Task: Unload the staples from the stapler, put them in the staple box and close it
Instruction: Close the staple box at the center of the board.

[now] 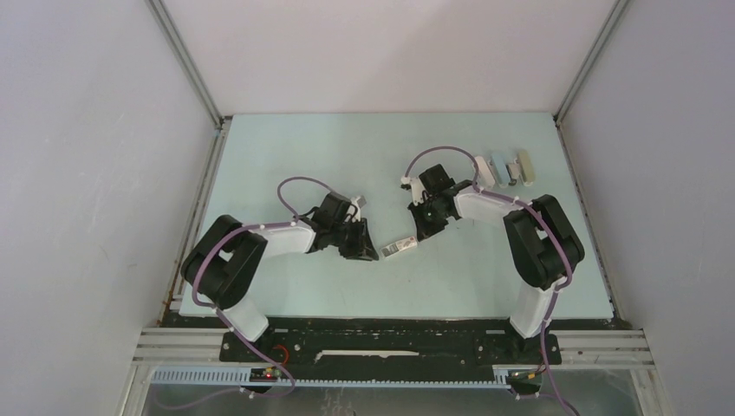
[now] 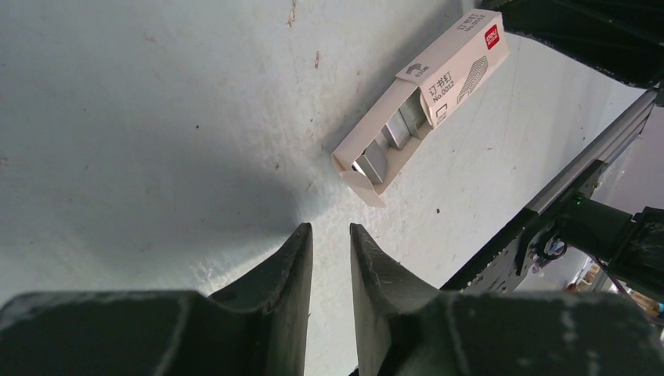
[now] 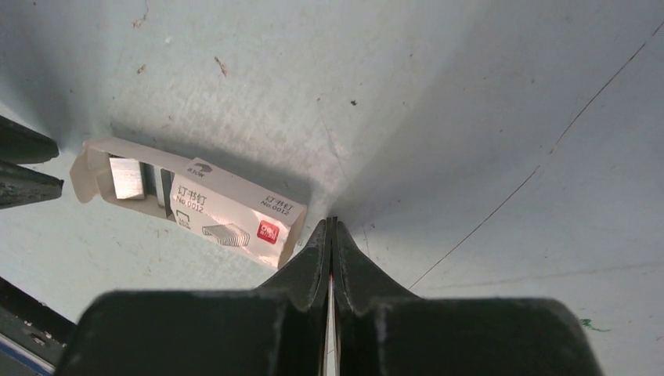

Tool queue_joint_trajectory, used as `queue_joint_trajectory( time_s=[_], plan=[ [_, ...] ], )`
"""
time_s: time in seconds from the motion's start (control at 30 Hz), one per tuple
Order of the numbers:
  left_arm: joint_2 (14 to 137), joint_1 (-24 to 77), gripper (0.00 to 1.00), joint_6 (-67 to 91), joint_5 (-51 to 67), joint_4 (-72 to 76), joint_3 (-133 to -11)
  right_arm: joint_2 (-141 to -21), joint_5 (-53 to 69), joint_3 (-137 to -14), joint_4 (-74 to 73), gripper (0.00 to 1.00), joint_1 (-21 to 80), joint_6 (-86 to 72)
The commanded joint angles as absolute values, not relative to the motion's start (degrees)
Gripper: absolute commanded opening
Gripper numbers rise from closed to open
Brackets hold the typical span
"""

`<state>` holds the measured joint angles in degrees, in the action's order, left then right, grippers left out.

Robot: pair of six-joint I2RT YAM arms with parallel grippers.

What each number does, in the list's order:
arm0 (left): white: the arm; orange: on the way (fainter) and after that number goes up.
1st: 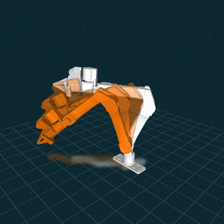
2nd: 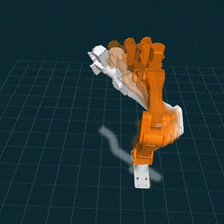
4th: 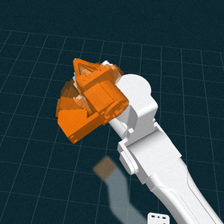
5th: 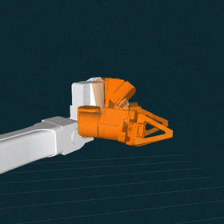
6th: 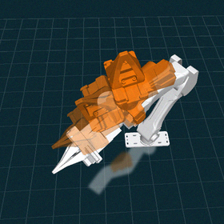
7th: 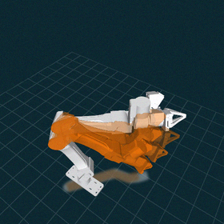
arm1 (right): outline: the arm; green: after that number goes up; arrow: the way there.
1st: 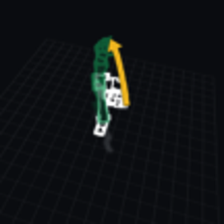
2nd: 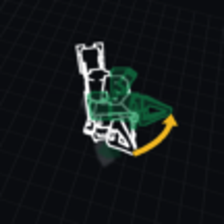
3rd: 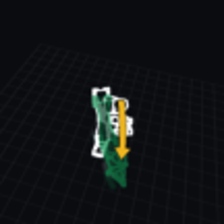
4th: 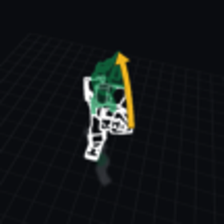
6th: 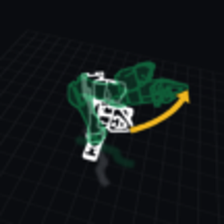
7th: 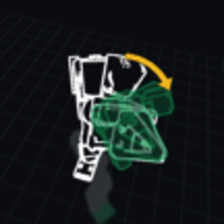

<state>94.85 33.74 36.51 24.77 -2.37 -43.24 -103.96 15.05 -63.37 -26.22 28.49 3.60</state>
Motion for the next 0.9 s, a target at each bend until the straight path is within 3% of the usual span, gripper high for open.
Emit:
queue_joint_trajectory(
  time_s=[0.0,0.87],
  plan=[
    [95.39,33.66,0.29,37.68,26.37,-0.26,-44.38,-105.35,12.69,-66.24,-26.96,0.05,28.88,2.89],
    [100.39,32.88,0.19,42.25,29.31,4.22,-47.81,-106.26,13.1,-66.73,-27.25,0.05,31.09,3.5]
  ],
)
